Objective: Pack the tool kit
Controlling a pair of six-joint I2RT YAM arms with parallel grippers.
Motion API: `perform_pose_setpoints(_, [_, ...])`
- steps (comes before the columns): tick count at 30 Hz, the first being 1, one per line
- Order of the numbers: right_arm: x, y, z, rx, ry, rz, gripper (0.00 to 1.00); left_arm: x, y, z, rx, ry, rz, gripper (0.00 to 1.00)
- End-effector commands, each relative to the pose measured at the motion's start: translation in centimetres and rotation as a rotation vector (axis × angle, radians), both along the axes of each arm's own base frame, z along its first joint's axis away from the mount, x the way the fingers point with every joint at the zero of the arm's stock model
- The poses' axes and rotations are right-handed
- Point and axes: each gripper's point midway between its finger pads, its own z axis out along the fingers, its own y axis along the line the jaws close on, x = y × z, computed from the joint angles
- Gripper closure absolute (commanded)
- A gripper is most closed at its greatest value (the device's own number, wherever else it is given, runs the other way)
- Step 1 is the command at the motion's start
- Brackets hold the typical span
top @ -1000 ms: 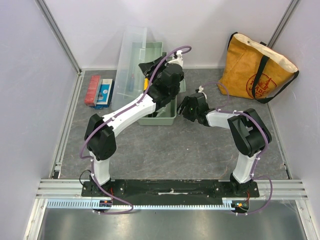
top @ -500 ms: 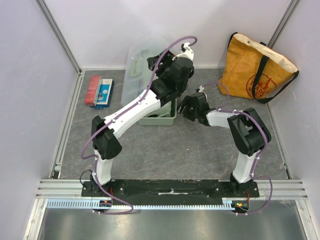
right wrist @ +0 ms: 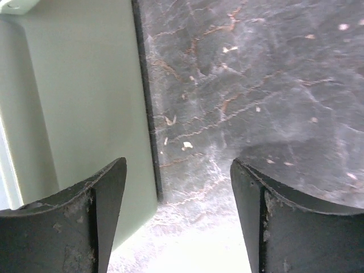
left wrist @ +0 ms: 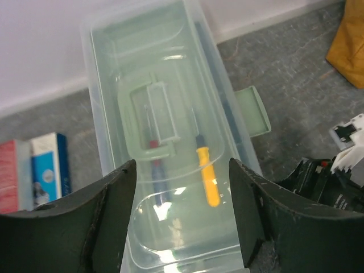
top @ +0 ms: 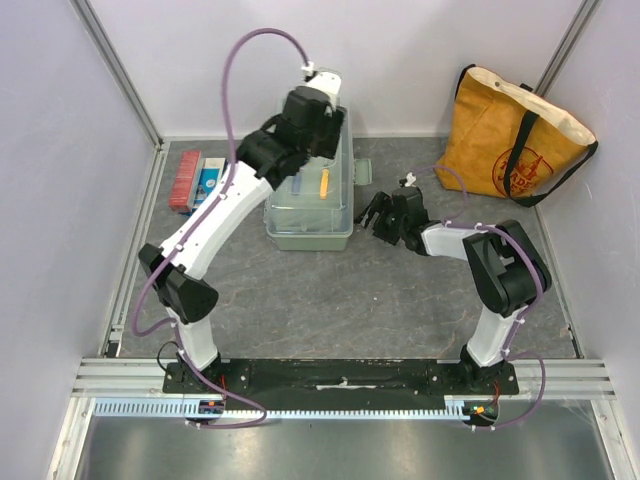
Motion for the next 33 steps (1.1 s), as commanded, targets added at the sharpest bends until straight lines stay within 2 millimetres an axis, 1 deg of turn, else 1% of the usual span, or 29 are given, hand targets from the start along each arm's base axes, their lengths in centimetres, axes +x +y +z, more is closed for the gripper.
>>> perform_pose_setpoints(1, [-1.5,-2.5,-0.1,-0.043,0.006,0.014,0.16,-0.8,1.3,0.5,-0.343,0.138,-0.072,0.28])
perform_pose_setpoints(2, [-1.3,-3.1,0.6,-0.032,-0.017,0.006,0.14,-0.3,2.3,0.2,-0.396,0.165,-0.085,0.27])
perform_pose_setpoints(3, [-1.2,-3.6,0.7,-0.028,-0.022,-0.003,0.14,-0.4,2.4,-0.1,-0.436,0.192,-0.101,0.27])
perform_pose_setpoints(4, [-0.9,-4.6,0.8,-0.017,-0.017,-0.023,0.14,0.0,3.5,-0.7,-0.467,0.216,-0.090,0.27])
perform_pose_setpoints(6, [-0.4,-5.9,0.5,0.021,0.001,-0.043,0.14,0.6,5.3,-1.6,-0.524,0.246,-0.072,0.26])
perform_pose_setpoints(7, [-0.2,-6.4,0.4,0.047,0.007,-0.052,0.16,1.0,6.6,-2.2,-0.544,0.259,-0.046,0.26])
perform_pose_setpoints(8, [0.3,-6.8,0.2,0.067,0.010,-0.063,0.20,1.3,7.6,-2.6,-0.566,0.270,-0.035,0.25])
perform_pose_setpoints(10, [1.1,-6.8,0.0,0.131,0.017,-0.070,0.34,1.6,8.8,-3.6,-0.612,0.297,-0.025,0.25])
perform_pose_setpoints(11, [1.6,-6.6,-0.2,0.167,0.028,-0.069,0.39,1.8,9.5,-4.2,-0.636,0.312,-0.018,0.25])
perform_pose_setpoints(12, [2.3,-6.1,0.2,0.208,0.014,-0.054,0.44,2.2,10.2,-4.6,-0.661,0.320,-0.007,0.24])
perform_pose_setpoints(13, [2.9,-5.5,0.1,0.238,0.015,-0.040,0.49,2.4,10.7,-5.1,-0.680,0.332,-0.002,0.24])
perform_pose_setpoints(14, [3.8,-4.9,0.7,0.276,-0.016,-0.021,0.51,2.8,11.3,-5.6,-0.697,0.342,0.011,0.24])
perform_pose_setpoints(16, [5.0,-3.9,1.0,0.354,-0.027,-0.012,0.55,3.0,11.6,-6.5,-0.724,0.369,0.000,0.23])
perform_pose_setpoints(18, [6.5,-3.3,1.9,0.407,-0.063,-0.005,0.56,3.3,11.8,-7.5,-0.746,0.397,-0.019,0.23])
perform_pose_setpoints(21, [8.3,-2.5,3.1,0.492,-0.104,0.003,0.55,3.5,12.1,-9.2,-0.773,0.448,-0.033,0.23])
perform_pose_setpoints(25, [10.6,-1.7,4.8,0.638,-0.166,-0.004,0.54,4.0,11.8,-11.0,-0.809,0.510,-0.058,0.23])
perform_pose_setpoints(30, [12.6,-0.9,7.2,0.887,-0.238,-0.012,0.54,4.3,11.4,-12.2,-0.823,0.552,-0.074,0.23])
perform_pose_setpoints(32, [13.4,-0.7,8.2,0.939,-0.271,0.004,0.54,4.5,11.3,-12.5,-0.825,0.557,-0.077,0.23])
perform_pose_setpoints(33, [13.6,-0.5,8.2,0.948,-0.272,0.005,0.54,4.4,11.2,-12.5,-0.825,0.560,-0.080,0.23])
